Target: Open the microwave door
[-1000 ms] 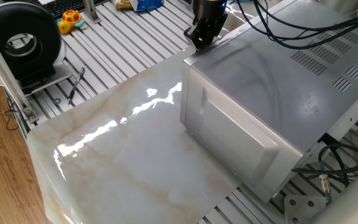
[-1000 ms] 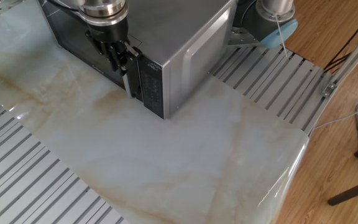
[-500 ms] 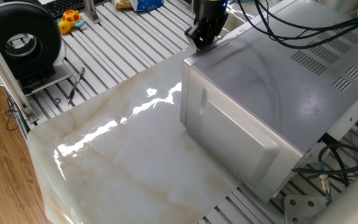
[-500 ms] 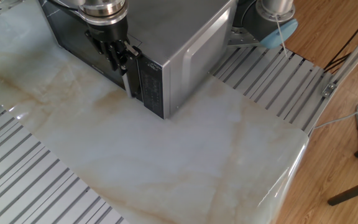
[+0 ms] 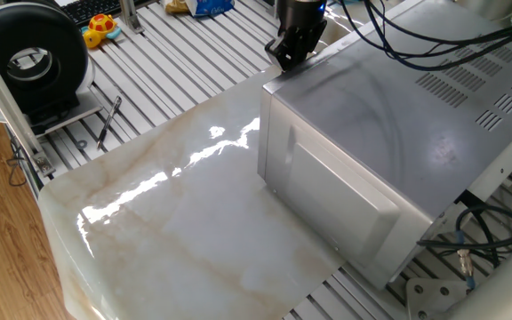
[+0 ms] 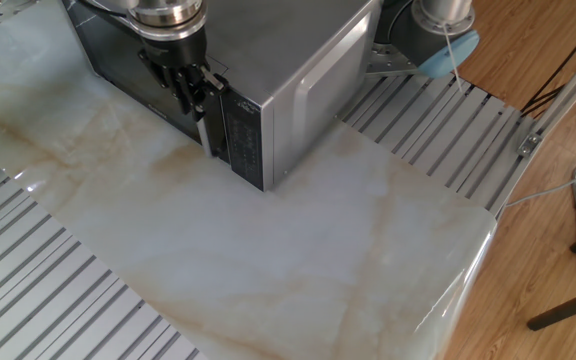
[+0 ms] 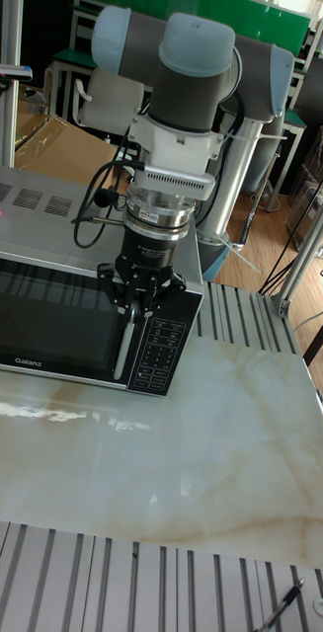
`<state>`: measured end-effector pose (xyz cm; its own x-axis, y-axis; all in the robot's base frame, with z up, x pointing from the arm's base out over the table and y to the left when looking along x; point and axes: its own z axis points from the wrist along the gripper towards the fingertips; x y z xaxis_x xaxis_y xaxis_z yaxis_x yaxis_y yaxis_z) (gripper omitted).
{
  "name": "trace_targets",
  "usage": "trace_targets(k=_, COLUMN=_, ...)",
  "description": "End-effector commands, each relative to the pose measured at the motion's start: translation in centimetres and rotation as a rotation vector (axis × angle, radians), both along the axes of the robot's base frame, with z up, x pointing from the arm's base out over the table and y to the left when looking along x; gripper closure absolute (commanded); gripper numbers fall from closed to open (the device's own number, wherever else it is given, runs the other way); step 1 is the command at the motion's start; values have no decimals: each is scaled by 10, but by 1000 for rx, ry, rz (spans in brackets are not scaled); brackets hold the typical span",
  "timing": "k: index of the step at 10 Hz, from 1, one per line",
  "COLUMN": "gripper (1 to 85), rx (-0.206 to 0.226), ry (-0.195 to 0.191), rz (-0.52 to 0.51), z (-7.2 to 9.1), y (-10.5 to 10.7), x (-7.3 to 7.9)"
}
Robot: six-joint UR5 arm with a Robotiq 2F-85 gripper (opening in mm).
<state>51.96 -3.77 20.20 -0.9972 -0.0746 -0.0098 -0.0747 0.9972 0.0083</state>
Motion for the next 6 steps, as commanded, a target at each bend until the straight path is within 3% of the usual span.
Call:
trace_targets(k=1, gripper=637, rx=-2, ry=-5, rz=-8, z=0, y=3, x=2)
trace_targets(k=3, gripper=690, rx=-8, ry=-7, rz=-9, z=0, y=2, x=2)
trace_targets(k=4, gripper=800, rx=-9, ry=-5, rz=-17, z=0, y=1, x=2)
trace_targets(k=6, gripper=830, rx=-3, ry=-1, rz=-23, z=1, y=2, x=1)
